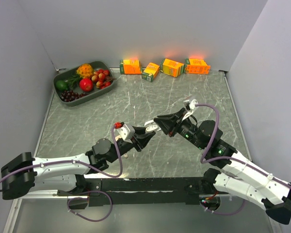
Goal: Insert the wireless bluetooth earbuds into the charging case
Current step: Place the earbud in the charging case.
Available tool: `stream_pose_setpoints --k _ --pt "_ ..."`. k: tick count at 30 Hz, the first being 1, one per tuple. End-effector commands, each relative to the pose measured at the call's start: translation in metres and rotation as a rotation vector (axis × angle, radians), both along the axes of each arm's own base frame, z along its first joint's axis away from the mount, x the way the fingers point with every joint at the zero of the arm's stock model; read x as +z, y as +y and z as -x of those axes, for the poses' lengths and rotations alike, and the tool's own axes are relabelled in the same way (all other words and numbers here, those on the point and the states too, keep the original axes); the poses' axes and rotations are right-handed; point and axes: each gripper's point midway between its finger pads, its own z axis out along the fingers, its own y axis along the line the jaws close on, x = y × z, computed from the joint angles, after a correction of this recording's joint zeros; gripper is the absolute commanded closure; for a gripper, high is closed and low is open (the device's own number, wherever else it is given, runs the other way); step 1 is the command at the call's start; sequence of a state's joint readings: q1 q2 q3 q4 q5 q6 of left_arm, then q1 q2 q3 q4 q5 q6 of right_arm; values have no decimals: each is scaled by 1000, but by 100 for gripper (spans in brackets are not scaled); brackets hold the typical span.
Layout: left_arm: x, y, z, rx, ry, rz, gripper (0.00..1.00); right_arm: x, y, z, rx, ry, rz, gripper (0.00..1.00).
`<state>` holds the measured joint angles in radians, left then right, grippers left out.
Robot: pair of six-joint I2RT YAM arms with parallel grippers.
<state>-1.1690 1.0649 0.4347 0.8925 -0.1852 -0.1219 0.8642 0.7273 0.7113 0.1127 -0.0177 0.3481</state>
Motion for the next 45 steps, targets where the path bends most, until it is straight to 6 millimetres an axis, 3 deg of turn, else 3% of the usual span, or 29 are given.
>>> stream_pose_setpoints --k 1,21,41,43,45 --pt "26 -2 -2 11 9 74 99 7 0 2 -2 -35 -16 100" --pt "27 4 -4 33 15 88 99 -16 6 -1 -6 6 45 100" --pt "27 6 -6 45 13 93 99 -18 16 7 54 20 61 100" --pt "27 7 -6 46 11 92 99 -17 16 8 59 16 62 96" --pt "27 7 -6 47 12 94 99 -16 16 8 60 18 64 85"
